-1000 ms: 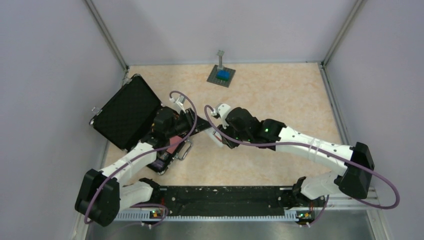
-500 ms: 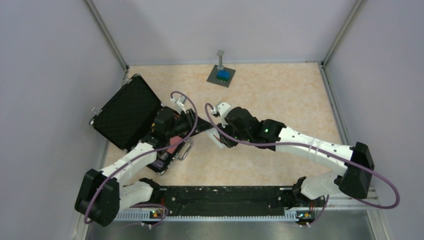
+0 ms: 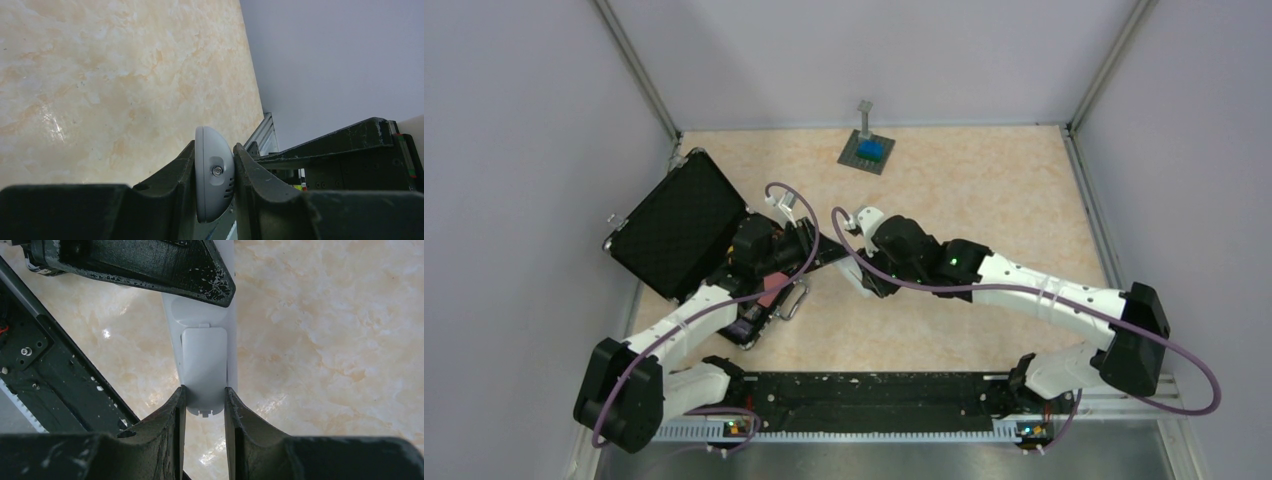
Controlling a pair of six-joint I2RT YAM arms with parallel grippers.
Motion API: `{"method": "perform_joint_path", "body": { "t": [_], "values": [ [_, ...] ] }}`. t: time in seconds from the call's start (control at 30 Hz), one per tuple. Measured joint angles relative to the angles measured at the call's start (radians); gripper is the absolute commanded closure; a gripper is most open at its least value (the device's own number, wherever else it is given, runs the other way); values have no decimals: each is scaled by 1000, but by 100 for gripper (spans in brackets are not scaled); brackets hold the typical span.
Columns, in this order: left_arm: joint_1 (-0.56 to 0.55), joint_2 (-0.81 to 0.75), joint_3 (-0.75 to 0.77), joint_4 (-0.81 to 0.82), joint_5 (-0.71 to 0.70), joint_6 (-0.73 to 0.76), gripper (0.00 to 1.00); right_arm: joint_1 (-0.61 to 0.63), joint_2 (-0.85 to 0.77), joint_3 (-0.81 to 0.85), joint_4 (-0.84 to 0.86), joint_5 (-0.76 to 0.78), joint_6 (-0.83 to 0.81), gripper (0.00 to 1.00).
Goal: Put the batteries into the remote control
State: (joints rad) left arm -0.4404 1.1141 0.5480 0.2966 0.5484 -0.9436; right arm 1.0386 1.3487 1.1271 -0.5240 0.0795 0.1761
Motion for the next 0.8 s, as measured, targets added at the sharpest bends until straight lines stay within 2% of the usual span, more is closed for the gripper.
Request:
{"method": "perform_joint_path", "body": {
  "t": [0.8],
  "values": [
    [0,-13,0,-33,-15,1,100,0,24,-2,0,-18,3,80]
  ]
}}
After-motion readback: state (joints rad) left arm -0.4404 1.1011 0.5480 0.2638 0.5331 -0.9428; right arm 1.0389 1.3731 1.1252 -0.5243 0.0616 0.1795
